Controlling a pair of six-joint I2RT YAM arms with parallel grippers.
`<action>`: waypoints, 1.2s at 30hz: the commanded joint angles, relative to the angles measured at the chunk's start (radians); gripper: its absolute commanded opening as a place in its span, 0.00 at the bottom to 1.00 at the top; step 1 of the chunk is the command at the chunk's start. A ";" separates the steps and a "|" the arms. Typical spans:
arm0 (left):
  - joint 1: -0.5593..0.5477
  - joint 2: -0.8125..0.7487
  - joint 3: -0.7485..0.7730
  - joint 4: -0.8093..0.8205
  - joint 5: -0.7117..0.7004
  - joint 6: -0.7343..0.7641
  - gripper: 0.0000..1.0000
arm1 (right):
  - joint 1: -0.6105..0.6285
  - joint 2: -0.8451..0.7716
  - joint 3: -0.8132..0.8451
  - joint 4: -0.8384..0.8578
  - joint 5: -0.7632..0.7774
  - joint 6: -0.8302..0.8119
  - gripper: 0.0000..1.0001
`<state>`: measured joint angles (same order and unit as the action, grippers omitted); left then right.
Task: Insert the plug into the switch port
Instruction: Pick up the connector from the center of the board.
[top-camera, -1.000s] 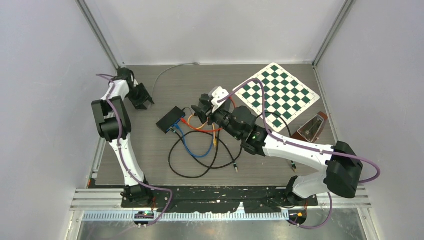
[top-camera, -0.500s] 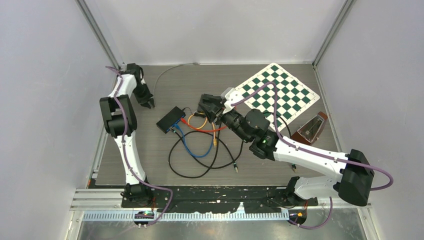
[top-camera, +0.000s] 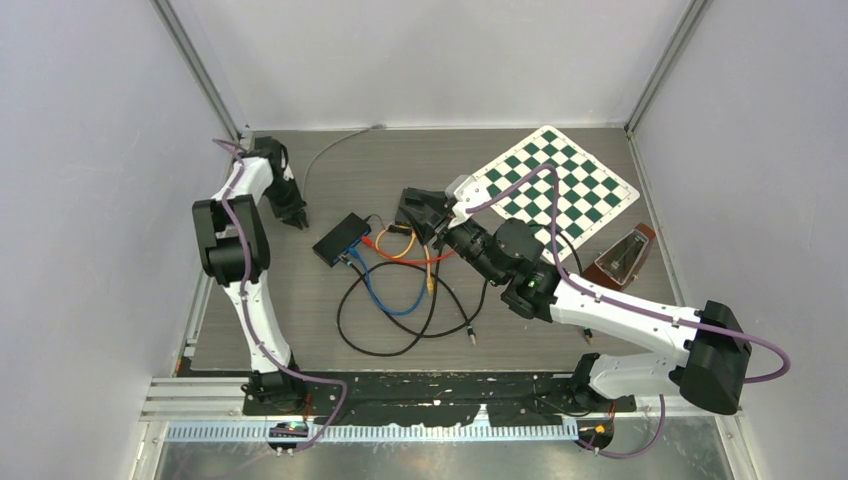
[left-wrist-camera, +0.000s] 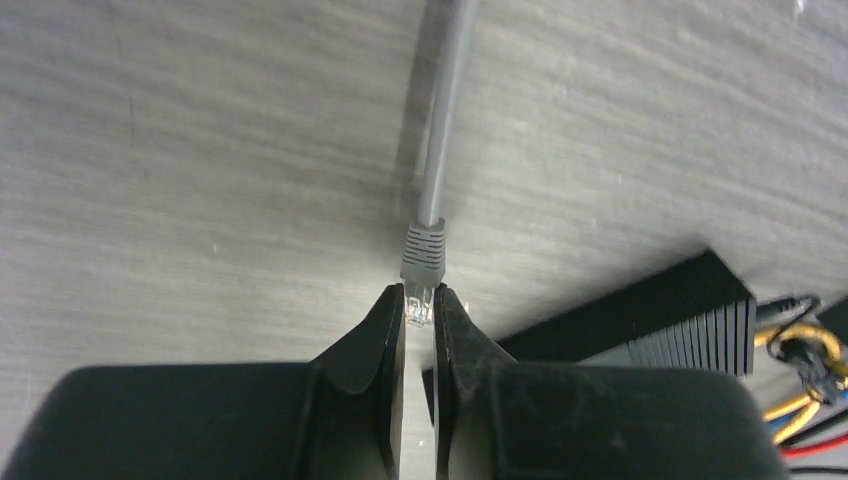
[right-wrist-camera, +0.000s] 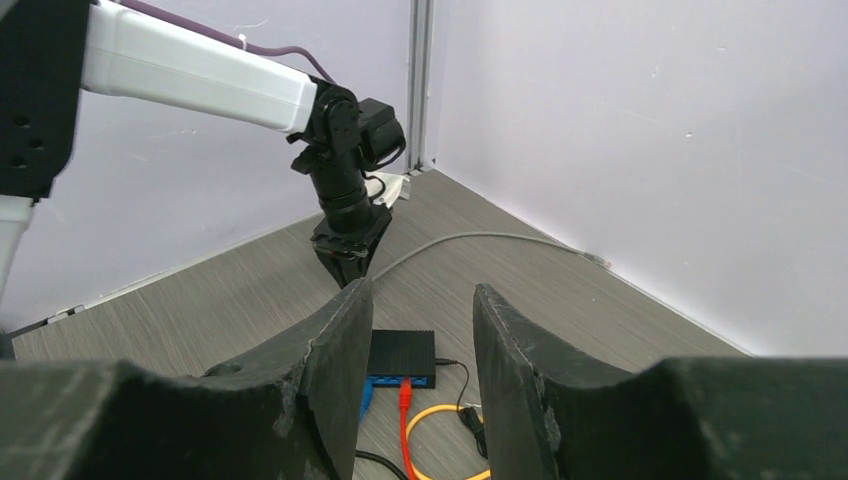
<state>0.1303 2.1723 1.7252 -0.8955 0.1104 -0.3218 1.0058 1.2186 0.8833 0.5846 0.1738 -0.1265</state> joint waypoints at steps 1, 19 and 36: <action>-0.003 -0.180 -0.100 0.040 0.040 0.043 0.00 | -0.008 -0.021 0.009 0.043 0.013 -0.001 0.49; -0.253 -0.796 -0.497 0.091 0.111 0.137 0.00 | -0.252 -0.032 -0.015 -0.111 -0.361 0.006 0.54; -0.513 -1.214 -0.743 0.377 0.246 0.537 0.00 | -0.394 -0.183 -0.021 -0.277 -0.735 -0.200 0.63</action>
<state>-0.3584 0.9798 1.0176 -0.6601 0.2630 0.0662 0.6342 1.0779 0.8379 0.3698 -0.2928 -0.2028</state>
